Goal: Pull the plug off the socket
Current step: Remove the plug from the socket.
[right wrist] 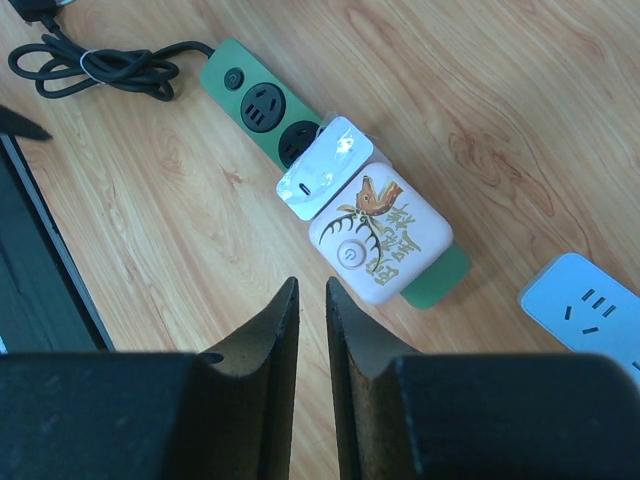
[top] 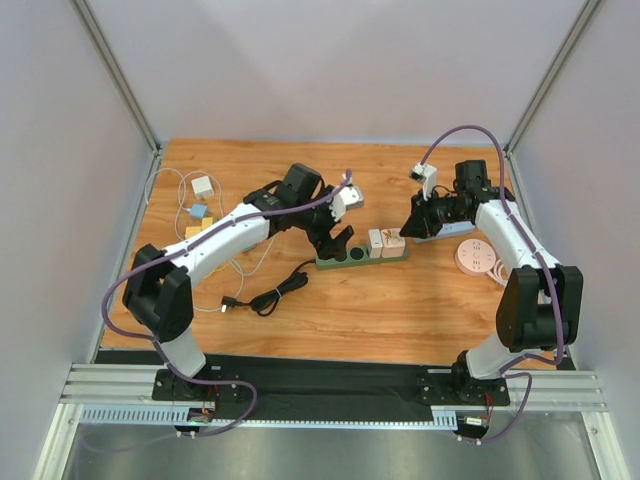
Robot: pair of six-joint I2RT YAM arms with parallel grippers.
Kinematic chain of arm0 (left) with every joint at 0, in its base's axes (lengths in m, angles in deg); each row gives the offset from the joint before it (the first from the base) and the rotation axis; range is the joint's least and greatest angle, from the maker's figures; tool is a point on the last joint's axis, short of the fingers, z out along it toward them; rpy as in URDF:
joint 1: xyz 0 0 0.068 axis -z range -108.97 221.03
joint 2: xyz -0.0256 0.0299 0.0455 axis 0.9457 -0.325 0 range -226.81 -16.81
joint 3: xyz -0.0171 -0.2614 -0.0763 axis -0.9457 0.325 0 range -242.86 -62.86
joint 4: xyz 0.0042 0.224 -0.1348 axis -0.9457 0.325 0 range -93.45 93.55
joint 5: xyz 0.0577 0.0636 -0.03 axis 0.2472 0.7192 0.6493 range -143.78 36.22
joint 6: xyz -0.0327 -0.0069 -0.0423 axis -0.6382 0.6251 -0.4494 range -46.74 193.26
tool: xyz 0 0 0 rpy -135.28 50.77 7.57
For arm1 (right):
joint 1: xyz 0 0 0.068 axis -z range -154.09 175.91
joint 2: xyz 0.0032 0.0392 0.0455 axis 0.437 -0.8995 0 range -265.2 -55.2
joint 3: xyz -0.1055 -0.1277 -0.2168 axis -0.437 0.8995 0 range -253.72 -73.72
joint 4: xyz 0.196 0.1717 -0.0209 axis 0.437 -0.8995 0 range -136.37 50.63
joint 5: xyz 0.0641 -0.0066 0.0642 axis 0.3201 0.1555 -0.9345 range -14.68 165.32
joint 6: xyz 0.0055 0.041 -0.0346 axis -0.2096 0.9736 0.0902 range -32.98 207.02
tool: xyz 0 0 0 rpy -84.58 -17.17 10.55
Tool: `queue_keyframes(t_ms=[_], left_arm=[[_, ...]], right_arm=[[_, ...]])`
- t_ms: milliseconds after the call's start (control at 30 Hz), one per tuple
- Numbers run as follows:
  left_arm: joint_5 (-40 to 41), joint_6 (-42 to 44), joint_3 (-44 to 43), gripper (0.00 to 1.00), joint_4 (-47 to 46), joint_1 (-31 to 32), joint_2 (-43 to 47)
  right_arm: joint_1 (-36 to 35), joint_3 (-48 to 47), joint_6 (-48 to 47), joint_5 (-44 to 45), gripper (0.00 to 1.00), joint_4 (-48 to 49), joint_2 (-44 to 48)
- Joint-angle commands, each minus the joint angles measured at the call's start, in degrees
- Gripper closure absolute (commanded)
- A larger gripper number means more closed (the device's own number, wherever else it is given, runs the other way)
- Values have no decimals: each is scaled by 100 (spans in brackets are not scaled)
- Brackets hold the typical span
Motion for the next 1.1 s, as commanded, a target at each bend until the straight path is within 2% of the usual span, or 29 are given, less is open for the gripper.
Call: queue_keyframes(t_ms=[0,267,733,1067], left_arm=[[179,1191,-475,0,439,334,-325],[180,1781,-1222,1,459,651,-1116],[320,1851,-2155,2,563,880,-2067],[795,1702,-2638,2,634,915,-2532]], right_arm=[[39,-105,-177,68,82,-62,230],[48,-114,-239,234,81,-80,300],[163,-175,183,446,83,61,221],[163,-193,297,349,83,70,213]])
